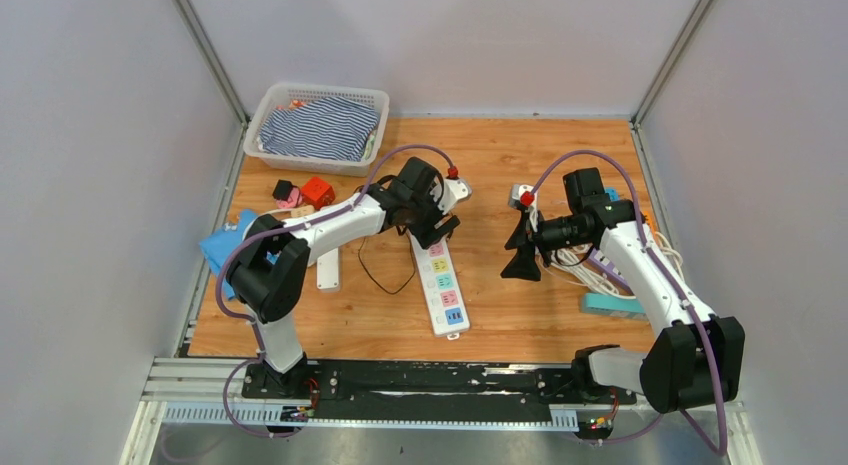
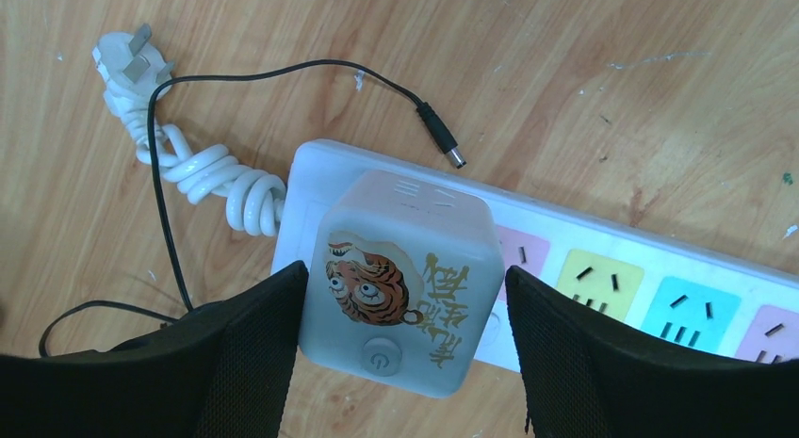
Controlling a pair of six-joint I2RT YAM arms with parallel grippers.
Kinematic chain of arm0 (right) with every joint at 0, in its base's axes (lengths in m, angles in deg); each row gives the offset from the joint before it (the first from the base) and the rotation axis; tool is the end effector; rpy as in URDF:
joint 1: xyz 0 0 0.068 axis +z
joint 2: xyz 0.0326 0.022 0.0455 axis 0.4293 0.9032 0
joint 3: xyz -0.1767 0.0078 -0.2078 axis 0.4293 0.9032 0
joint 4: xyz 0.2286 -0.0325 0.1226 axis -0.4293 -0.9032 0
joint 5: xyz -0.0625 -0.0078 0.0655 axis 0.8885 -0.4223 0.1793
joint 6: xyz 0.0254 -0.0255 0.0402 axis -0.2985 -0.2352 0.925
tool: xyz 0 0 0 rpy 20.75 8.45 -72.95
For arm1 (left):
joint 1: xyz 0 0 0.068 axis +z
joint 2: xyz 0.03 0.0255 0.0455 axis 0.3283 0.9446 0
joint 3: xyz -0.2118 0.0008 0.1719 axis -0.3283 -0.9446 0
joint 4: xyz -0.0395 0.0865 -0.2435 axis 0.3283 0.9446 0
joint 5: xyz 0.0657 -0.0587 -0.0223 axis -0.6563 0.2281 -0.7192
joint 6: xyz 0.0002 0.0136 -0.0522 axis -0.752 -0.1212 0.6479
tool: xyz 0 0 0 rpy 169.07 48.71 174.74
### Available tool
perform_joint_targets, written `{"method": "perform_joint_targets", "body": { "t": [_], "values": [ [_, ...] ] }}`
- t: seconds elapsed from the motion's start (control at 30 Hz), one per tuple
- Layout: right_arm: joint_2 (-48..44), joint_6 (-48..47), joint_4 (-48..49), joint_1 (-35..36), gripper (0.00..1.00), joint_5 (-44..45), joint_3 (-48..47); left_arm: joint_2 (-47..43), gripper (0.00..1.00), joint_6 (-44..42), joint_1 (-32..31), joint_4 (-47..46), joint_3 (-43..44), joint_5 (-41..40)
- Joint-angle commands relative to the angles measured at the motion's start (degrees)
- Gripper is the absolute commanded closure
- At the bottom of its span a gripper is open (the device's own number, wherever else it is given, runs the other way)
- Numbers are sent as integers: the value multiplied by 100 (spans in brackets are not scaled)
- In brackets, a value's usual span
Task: Pull the plug off the socket
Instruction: Remove the plug from the socket.
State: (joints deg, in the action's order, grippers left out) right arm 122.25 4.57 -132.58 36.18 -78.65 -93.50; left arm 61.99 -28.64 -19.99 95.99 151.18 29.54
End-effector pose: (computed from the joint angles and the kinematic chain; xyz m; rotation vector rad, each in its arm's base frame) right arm 0.2185 0.0725 0.2828 -1.3219 1.7655 0.9972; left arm 0.2986 -0.2497 0.2173 1.2553 2.1318 -0.3330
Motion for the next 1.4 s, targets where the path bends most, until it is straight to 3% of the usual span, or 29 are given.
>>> {"method": "perform_joint_targets", "body": {
  "t": [0.0,0.23,0.33,0.43,0.5,0.73,1.0,1.2,1.37],
  "values": [
    [38,-105,-84,74,23,-2,61,141,24,-137,-39,50,76,9],
    [38,-105,-95,74,23,-11,59,179,32,-110,-39,78,95,-56],
    [45,-105,-109,79,23,-28,57,180,54,-67,-39,150,152,1],
    [58,-105,-120,75,23,-41,55,135,86,87,-39,228,250,58],
    [62,-105,-121,74,23,-62,48,46,100,295,-39,138,198,9],
    [228,80,-86,75,24,-131,10,-352,100,1926,-39,-424,-347,-19],
    [625,1725,1006,79,31,-341,263,-353,100,4057,-46,-1004,-738,274],
    [1139,2174,1257,207,55,-501,233,-408,100,4552,-146,-1387,-1016,230],
    [1783,2488,1371,243,86,-604,48,-405,100,4798,-265,-1650,-1176,187]
  ]
}}
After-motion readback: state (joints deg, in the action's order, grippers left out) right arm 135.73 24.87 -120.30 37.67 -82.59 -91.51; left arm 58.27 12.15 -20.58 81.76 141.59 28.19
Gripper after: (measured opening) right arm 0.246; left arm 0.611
